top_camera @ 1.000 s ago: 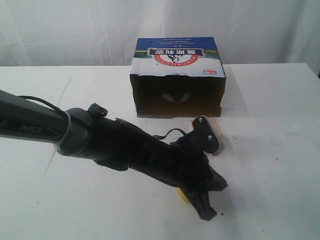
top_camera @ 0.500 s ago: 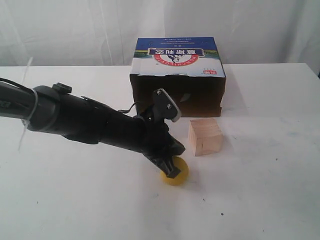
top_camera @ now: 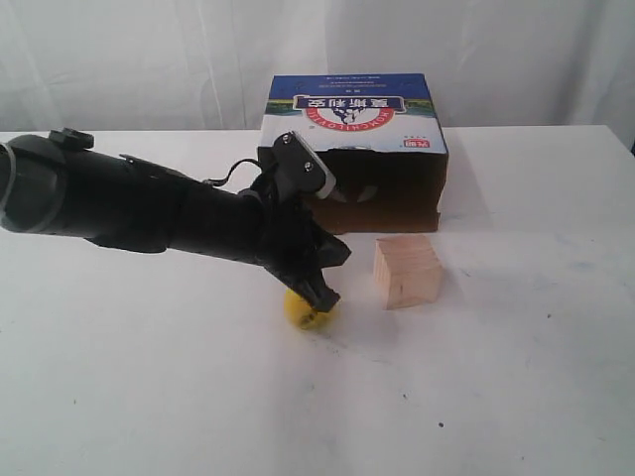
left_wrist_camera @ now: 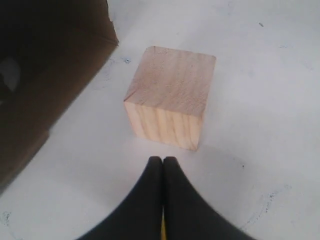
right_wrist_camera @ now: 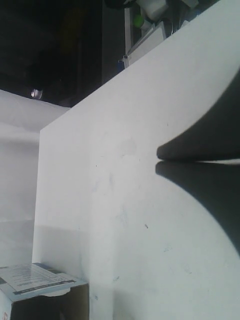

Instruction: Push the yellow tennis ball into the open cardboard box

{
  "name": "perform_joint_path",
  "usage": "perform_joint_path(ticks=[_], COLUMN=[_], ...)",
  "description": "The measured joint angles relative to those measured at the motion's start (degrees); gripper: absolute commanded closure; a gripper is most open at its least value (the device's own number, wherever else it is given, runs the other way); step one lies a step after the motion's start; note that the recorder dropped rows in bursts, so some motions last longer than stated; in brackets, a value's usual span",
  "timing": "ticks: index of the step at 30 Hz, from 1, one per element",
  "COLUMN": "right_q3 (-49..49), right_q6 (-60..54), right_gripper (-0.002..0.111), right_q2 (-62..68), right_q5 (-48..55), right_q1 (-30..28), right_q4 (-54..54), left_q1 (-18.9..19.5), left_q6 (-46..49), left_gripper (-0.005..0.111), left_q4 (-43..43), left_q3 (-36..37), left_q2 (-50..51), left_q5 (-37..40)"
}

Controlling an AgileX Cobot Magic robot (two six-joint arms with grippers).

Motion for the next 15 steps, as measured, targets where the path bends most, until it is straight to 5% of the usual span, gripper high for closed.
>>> perform_joint_path(ticks=[6,15], right_q3=[0.0,0.0], right_q6=[0.0,-0.1], right_gripper=[0.108,0.108], right_q2=[0.0,0.0], right_q5=[0.0,0.0], right_q1=[0.0,0.0], right_q4=[0.0,0.0], left_q1=[1.0,11.6], left_q6=[5.6,5.7], left_gripper=[0.107,0.107], left_q4=[0.0,-7.2], left_q3=[0.0,-1.2], left_q2=[4.4,8.5], left_q5=[-4.4,10.8])
